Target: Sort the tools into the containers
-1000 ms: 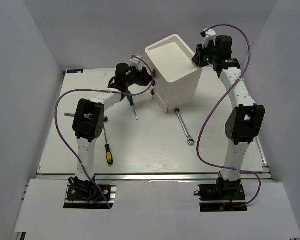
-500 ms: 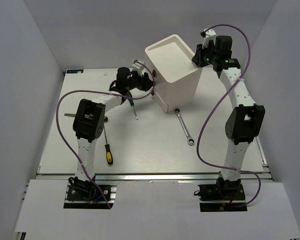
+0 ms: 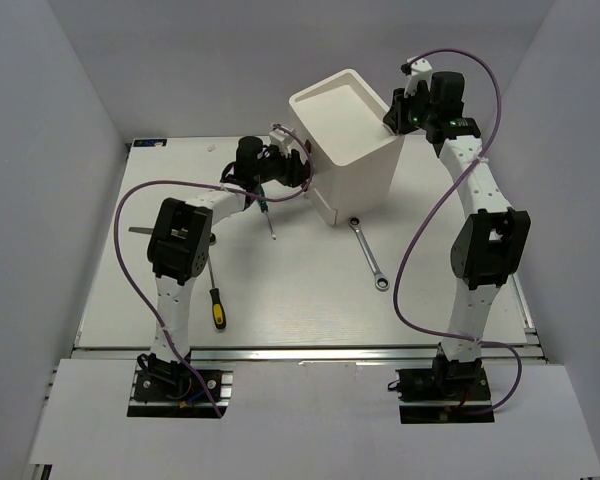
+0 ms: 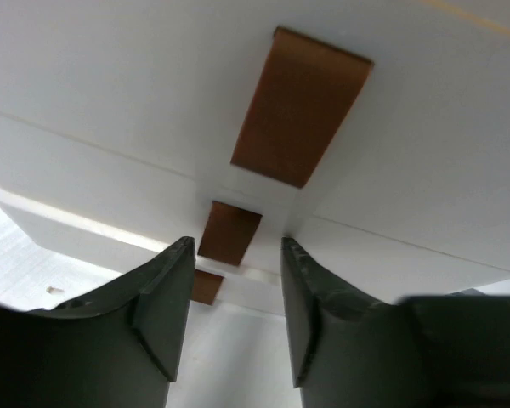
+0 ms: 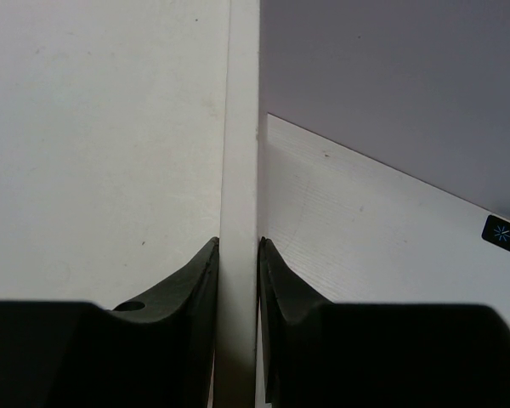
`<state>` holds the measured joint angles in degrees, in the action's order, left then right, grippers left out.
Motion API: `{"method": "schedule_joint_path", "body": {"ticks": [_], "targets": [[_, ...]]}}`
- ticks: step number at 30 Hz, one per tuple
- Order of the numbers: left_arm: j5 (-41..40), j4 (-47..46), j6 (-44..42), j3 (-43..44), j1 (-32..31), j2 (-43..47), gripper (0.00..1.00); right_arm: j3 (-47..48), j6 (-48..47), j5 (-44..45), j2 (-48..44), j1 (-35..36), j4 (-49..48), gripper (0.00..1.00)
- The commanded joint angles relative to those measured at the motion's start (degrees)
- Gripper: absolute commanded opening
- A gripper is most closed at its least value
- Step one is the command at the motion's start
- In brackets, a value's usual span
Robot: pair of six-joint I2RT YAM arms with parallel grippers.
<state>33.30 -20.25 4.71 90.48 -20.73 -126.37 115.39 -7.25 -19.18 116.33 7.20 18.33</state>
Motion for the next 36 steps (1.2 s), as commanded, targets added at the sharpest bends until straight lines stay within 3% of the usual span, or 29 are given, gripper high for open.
{"method": "schedule_joint_path", "body": {"ticks": [1, 5, 14, 33, 35, 36], "targets": [[0.6, 0.1, -0.2, 3.7, -0.7, -0.9, 0.53, -2.5, 1.6, -7.4, -0.1, 2.2, 7.3, 0.24], [0.6, 1.3, -0.1, 5.4, -0.7, -1.9, 0.28, -2.8, 1.6, -7.5, -0.4, 2.2, 7.3, 0.24], [-1.3, 1.2, -0.1, 3.5, -0.5, 0.2, 0.06, -3.1, 1.3, -6.3, -0.3, 2.3, 7.2, 0.23], [-4.2, 3.3, -4.5, -17.0, 4.7, 17.5, 0.01, -2.6, 0.5, 2.5, 1.4, 2.2, 6.5, 0.20], [-3.9, 3.5, -4.5, -17.8, 4.7, 18.3, 0.09, -2.7, 0.2, 1.8, 1.4, 2.3, 6.7, 0.27], [-3.7, 3.8, -4.5, -17.7, 4.7, 18.3, 0.19, -2.6, -0.4, 1.3, 1.4, 2.2, 6.8, 0.33]]}}
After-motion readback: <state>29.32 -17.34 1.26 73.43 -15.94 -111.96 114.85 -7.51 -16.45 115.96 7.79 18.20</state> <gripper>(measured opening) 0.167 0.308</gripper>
